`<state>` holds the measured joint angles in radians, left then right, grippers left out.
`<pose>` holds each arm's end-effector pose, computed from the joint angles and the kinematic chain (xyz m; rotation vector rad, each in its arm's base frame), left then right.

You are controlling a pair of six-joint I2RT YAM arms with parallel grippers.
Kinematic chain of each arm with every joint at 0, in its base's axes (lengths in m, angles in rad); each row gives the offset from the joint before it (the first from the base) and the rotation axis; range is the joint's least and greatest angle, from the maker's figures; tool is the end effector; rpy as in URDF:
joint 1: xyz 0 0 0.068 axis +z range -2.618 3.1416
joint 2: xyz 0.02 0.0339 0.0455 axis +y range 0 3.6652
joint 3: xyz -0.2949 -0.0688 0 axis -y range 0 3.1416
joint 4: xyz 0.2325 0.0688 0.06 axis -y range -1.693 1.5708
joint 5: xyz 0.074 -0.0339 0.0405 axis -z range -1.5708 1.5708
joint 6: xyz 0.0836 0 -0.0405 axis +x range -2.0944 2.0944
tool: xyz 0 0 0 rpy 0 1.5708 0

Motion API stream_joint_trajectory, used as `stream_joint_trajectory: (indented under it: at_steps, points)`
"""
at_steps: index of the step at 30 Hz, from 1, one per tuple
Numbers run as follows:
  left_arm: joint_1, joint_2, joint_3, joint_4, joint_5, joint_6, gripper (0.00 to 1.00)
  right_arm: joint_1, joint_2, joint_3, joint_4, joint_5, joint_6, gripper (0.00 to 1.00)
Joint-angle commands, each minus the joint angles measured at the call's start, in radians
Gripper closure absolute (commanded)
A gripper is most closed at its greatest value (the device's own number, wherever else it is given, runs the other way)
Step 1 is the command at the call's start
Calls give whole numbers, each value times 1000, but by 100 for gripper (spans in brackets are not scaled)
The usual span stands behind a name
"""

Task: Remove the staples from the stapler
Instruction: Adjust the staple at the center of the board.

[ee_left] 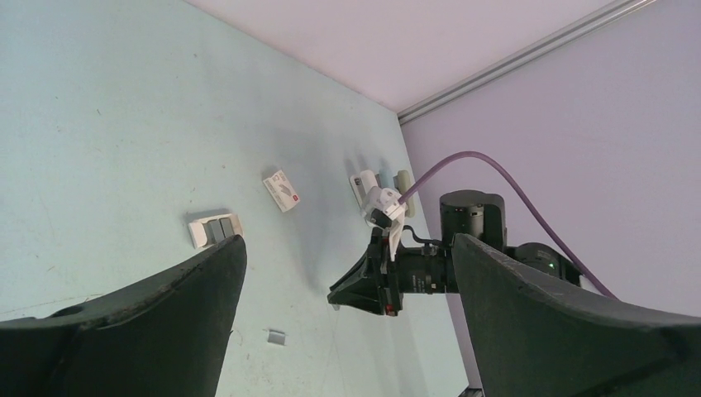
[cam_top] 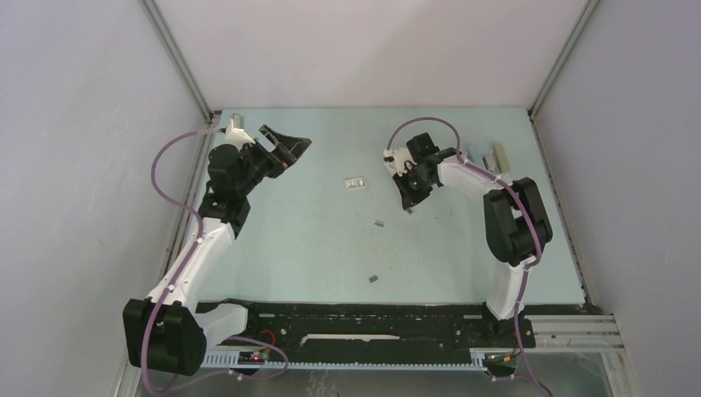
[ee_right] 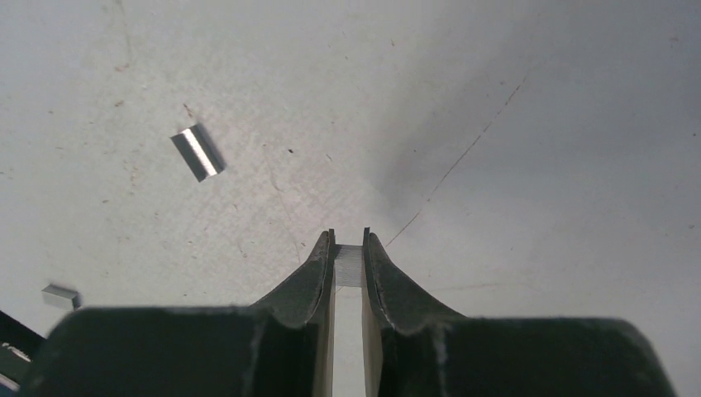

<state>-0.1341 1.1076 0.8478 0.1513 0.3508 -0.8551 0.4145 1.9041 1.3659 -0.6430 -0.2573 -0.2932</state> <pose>0.2736 -0.0659 0.3591 -0.3590 1.7452 -1.0237 0.3628 0.1829 0.1813 -1.0163 2.5492 0.3871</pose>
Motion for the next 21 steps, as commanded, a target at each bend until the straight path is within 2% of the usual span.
stream_joint_trajectory:
  at_steps: [1, 21]
  points:
    - [5, -1, -6, 11, -13, 24, 0, -2, -60, 3, 39, -52, 33, 91]
    - [7, -12, -13, 2, -27, 26, 0, 29, -57, 69, 70, -149, 101, 91]
